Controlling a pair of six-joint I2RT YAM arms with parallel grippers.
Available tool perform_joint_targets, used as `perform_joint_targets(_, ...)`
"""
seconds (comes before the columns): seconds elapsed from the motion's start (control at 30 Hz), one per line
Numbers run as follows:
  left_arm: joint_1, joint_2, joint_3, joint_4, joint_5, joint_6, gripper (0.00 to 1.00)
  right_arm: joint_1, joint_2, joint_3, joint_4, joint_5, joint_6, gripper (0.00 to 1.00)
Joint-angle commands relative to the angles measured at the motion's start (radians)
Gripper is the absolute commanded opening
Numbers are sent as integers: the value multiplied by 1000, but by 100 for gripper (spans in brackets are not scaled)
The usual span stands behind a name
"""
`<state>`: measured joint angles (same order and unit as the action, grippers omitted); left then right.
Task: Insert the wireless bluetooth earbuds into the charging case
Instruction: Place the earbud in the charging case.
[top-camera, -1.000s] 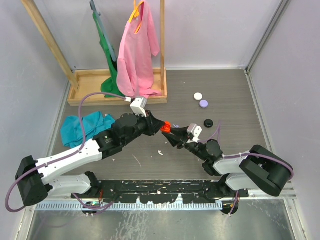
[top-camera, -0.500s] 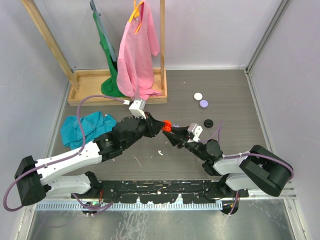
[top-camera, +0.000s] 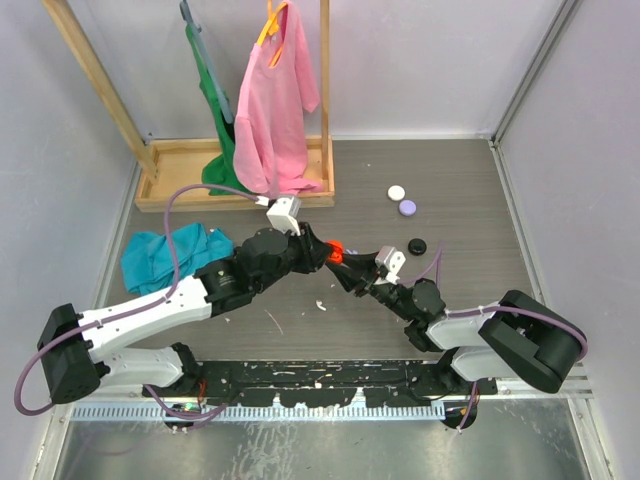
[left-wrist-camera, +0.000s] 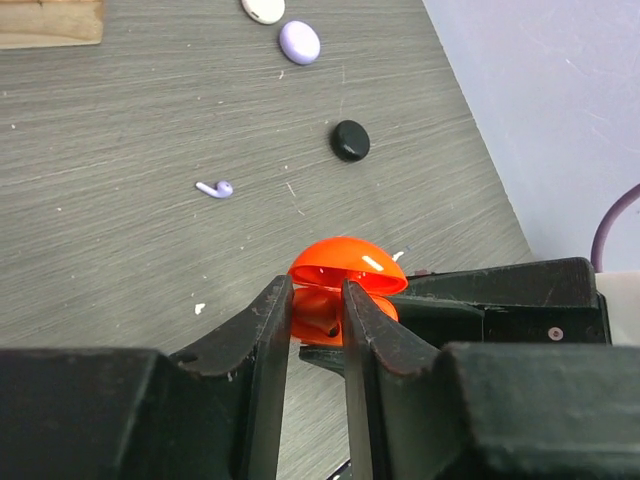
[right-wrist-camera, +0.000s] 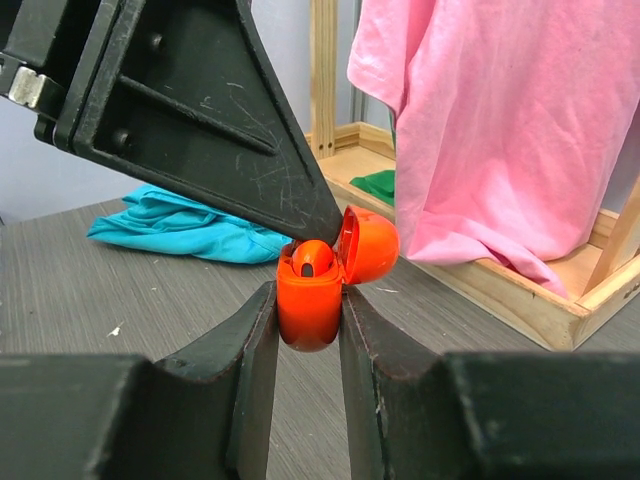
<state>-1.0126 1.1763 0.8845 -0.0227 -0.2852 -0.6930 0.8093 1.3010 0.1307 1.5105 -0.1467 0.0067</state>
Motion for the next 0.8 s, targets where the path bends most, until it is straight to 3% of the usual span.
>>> perform_joint_targets(0.0, -3, 0, 36, -71, -7, 5, 32, -2, -11, 6, 182, 19, -7, 4)
perform_joint_targets(0.2, 21, -30, 103, -201, 26, 97, 48, -2, 15, 18, 182, -19, -3, 4)
perform_joint_targets(0.43, 189, -94, 124, -264, 363, 174, 63, -9, 27, 38, 159, -91, 20, 4)
perform_joint_targets(0.77, 236, -108, 166, -334, 584, 356, 78, -10, 30, 94, 64, -236, 36, 4)
